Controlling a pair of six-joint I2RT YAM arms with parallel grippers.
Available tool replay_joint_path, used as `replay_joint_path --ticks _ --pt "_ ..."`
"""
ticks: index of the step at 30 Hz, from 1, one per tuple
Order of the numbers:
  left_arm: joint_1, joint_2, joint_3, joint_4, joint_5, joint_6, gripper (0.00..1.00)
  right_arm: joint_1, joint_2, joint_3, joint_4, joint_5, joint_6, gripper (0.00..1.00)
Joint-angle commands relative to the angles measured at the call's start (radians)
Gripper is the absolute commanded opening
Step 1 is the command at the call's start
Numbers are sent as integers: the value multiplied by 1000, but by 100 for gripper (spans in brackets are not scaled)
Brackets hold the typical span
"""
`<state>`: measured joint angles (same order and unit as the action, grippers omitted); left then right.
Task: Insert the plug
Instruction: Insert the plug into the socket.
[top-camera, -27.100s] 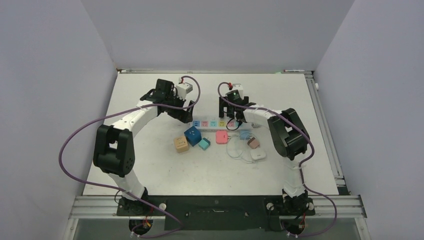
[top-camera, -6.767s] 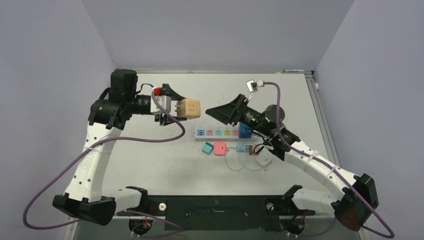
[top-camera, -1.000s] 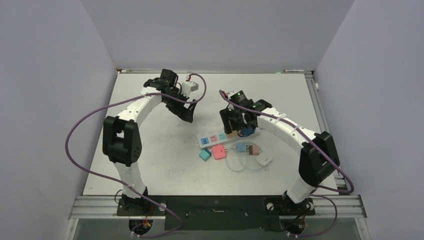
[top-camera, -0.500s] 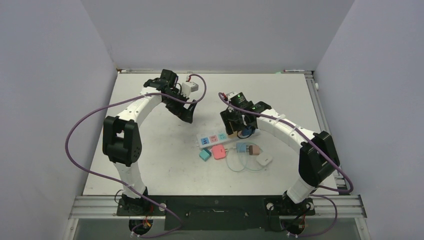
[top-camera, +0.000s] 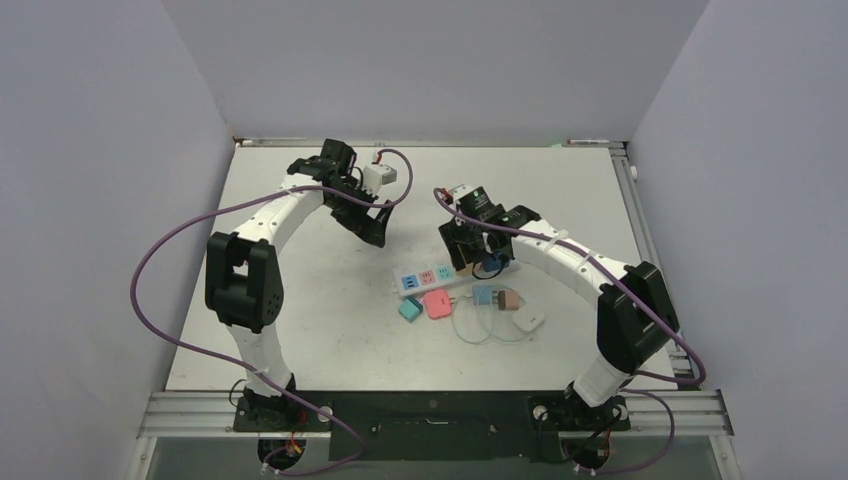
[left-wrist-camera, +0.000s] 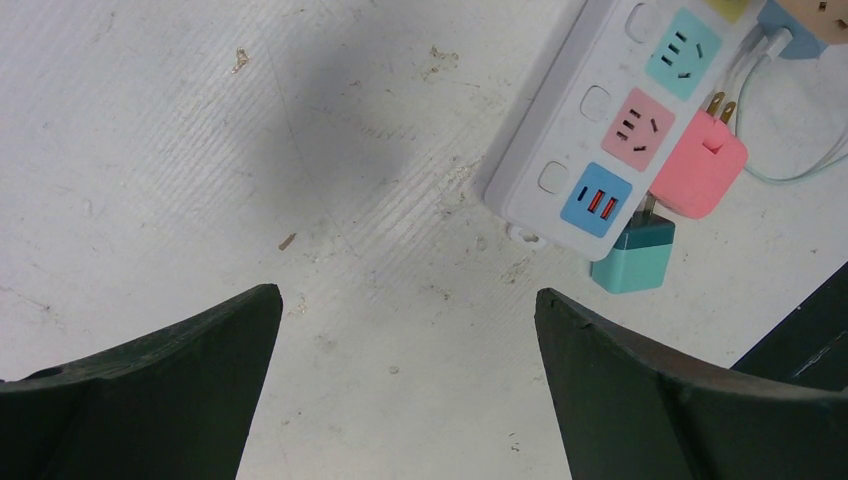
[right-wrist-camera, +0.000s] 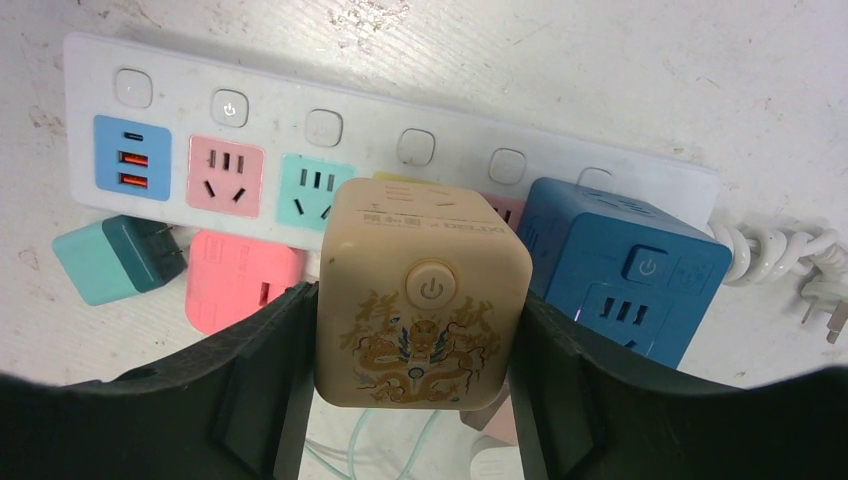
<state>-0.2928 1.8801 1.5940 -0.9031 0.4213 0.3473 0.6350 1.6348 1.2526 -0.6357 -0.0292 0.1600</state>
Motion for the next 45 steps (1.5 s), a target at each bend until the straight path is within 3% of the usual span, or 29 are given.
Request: replay_joint_path --ticks 1,30,45 --pt "0 -27 21 -10 -5 -2 96 15 20 10 54 26 -23 5" --pt "0 -40 16 -16 -12 -8 96 84 43 -12 35 198 49 5" --pt "0 -46 6 -10 -10 -8 96 94 44 -13 31 188 63 5"
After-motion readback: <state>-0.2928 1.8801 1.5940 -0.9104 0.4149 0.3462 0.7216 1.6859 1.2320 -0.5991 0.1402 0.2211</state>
